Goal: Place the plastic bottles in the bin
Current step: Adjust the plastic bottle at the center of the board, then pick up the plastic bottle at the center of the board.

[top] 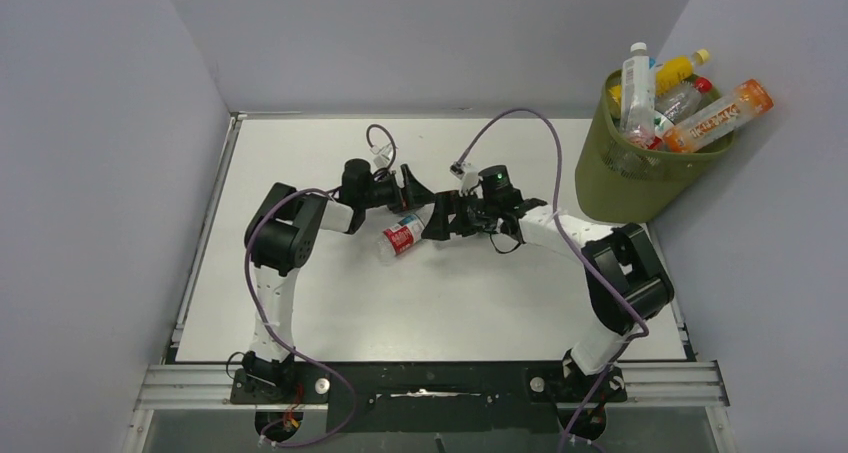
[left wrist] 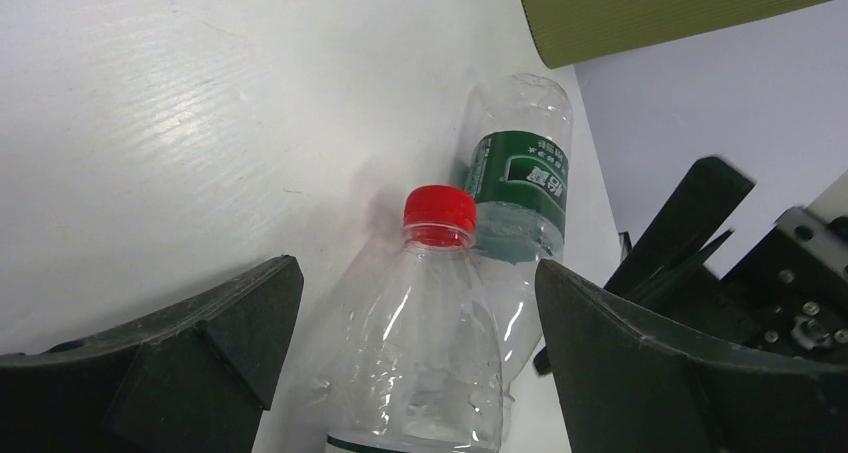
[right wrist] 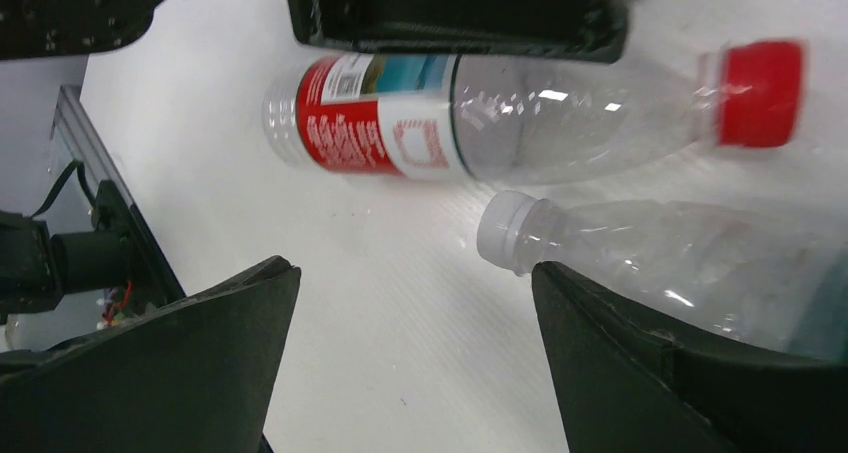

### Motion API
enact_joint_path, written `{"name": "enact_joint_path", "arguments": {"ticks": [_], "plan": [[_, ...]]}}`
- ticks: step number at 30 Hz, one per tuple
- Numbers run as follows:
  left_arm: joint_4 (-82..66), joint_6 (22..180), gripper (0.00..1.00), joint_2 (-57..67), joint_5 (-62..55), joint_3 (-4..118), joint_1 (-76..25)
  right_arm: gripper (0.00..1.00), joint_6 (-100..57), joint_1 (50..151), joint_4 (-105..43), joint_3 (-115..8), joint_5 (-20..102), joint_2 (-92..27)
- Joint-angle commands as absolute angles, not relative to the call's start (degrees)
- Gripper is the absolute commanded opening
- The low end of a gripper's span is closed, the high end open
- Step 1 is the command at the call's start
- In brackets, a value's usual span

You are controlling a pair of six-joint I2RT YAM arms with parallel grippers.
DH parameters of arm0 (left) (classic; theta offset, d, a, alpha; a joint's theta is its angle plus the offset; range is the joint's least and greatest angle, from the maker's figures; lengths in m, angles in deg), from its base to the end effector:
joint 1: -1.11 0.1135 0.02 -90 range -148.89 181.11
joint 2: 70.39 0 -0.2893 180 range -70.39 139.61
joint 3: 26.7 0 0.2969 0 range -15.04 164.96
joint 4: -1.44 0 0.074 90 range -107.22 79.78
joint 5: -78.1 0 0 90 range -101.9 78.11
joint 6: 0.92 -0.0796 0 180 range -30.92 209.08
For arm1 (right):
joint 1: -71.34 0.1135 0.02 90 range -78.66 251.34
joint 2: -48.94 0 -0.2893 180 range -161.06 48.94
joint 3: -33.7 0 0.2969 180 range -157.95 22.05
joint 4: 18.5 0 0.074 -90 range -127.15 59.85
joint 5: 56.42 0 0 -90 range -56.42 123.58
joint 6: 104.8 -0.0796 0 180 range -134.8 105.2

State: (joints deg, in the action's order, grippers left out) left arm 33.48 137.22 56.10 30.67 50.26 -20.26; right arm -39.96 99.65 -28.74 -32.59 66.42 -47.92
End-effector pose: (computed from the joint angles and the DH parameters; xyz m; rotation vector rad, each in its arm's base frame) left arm 0.4565 -0.2364 0.0804 0.0933 2.0870 -1.4827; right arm 0.3465 0.2357 0.1577 -0.3873 2.3762 1.1192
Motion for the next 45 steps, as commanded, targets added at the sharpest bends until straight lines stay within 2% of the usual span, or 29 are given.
{"name": "enact_joint_path", "arguments": {"ticks": [1,4,9,11,16,23,28,45], "plan": [[32.34,134.93,0.88,51.33,29.63,50.16,-19.99,0.92,-38.75,96.78,-40.2,-40.62,60.53,-44.63],[31.11,135.06,0.88,49.73,29.79,49.39,-20.11,0.94,-42.78,96.2,-43.98,-39.52,60.39,-42.28],[32.62,135.25,0.88,47.0,29.96,44.96,-20.29,0.96,-49.38,97.7,-43.74,-25.58,59.42,-32.47],[34.15,135.61,0.88,47.18,30.01,43.86,-20.33,1.0,-49.21,96.26,-45.2,-24.1,57.27,-28.29],[35.64,136.32,0.88,50.07,30.82,44.95,-20.38,0.98,-48.57,88.7,-45.91,-25.18,56.88,-27.41],[35.97,136.65,0.88,49.82,30.9,44.43,-20.42,0.98,-51.93,83.81,-42.45,-28.13,56.51,-35.88],[35.7,136.45,0.88,49.07,30.72,43.9,-20.51,0.98,-55.76,83.73,-38.62,-30.82,55.78,-42.24],[38.16,138.4,0.88,50.36,31.7,44.79,-20.64,0.98,-57.38,83.57,-39.32,-44.99,50.75,-57.55]]}}
